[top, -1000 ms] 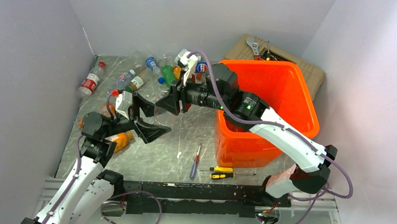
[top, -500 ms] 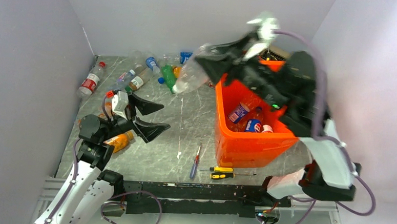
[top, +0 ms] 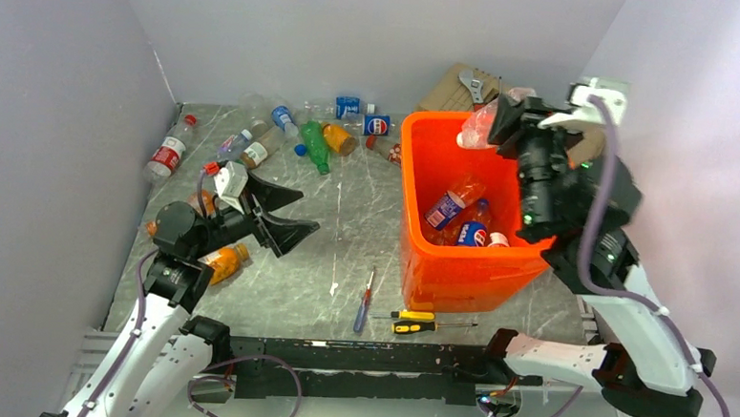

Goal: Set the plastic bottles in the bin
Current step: Place the plastic bottle in the trash bin.

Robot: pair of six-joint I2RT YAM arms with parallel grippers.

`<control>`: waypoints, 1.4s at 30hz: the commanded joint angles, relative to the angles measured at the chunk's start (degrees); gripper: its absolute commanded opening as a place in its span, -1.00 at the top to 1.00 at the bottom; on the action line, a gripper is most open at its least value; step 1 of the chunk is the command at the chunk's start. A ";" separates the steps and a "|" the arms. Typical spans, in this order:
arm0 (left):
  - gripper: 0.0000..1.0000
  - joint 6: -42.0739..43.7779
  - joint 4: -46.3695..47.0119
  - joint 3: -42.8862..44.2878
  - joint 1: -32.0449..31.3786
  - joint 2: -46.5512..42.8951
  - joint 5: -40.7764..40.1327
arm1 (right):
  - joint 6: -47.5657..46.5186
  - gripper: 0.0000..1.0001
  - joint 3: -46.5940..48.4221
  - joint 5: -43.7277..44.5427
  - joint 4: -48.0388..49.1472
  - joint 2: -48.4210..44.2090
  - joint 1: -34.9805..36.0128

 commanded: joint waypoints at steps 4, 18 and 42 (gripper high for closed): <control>-0.99 1.96 -2.20 2.90 -1.01 0.51 -2.54 | 20.28 1.00 -0.65 -11.56 -19.82 1.80 -16.93; -0.99 6.24 -12.08 5.81 -2.56 1.06 -12.24 | 33.51 0.89 -6.56 -32.01 -25.98 3.49 -31.33; -0.99 8.33 -21.90 8.92 -2.65 5.26 -24.39 | 33.52 -0.80 -0.34 -70.39 -10.03 -3.52 -32.46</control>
